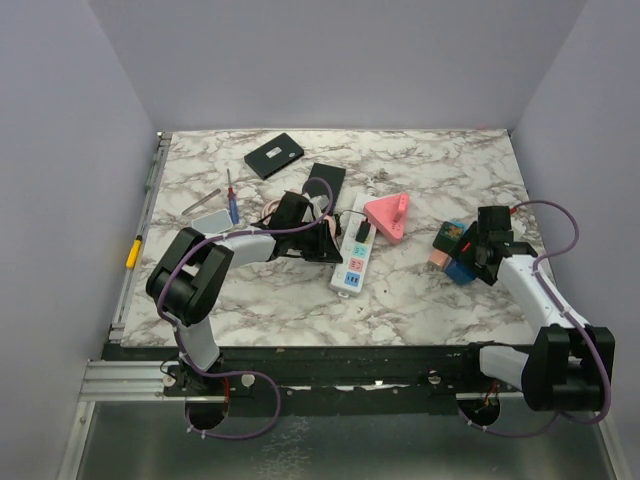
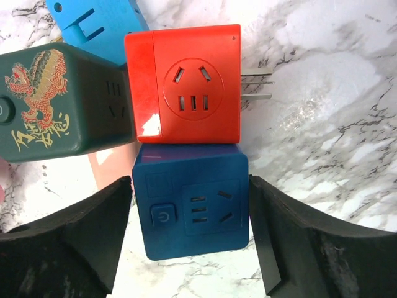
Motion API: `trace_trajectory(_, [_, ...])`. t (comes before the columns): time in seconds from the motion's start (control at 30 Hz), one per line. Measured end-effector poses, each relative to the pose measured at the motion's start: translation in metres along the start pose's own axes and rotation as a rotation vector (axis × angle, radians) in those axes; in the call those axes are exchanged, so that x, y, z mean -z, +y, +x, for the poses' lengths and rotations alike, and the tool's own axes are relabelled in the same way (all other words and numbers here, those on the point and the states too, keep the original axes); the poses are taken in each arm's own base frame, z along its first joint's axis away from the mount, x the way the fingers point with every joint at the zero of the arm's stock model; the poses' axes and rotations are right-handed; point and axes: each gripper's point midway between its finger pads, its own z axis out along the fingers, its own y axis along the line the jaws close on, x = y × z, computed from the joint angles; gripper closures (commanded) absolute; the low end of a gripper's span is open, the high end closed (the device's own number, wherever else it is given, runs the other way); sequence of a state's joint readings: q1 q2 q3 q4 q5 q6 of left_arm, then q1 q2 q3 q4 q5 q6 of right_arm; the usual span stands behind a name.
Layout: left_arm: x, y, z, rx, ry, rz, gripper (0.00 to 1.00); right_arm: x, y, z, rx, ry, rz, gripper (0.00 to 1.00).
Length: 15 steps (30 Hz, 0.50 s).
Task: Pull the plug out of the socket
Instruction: Place the plug at the center of the board.
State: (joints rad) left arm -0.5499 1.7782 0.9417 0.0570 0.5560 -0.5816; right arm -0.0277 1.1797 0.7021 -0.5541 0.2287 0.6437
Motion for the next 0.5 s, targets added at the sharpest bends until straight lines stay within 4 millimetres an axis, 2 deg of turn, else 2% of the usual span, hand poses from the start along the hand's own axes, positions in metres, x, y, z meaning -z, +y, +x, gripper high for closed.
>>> trace_trajectory(0.2, [0.0,0.0,0.0,0.0,0.0,0.0,0.81,0.007,0.003,-0.011,0.012,-0.038,-0.019,0.11])
trace_trajectory(0.5, [0.0,0.0,0.0,-0.007,0.0,0.0,0.55,0.03,0.008,-0.04,0.029,-0.138,-0.043,0.11])
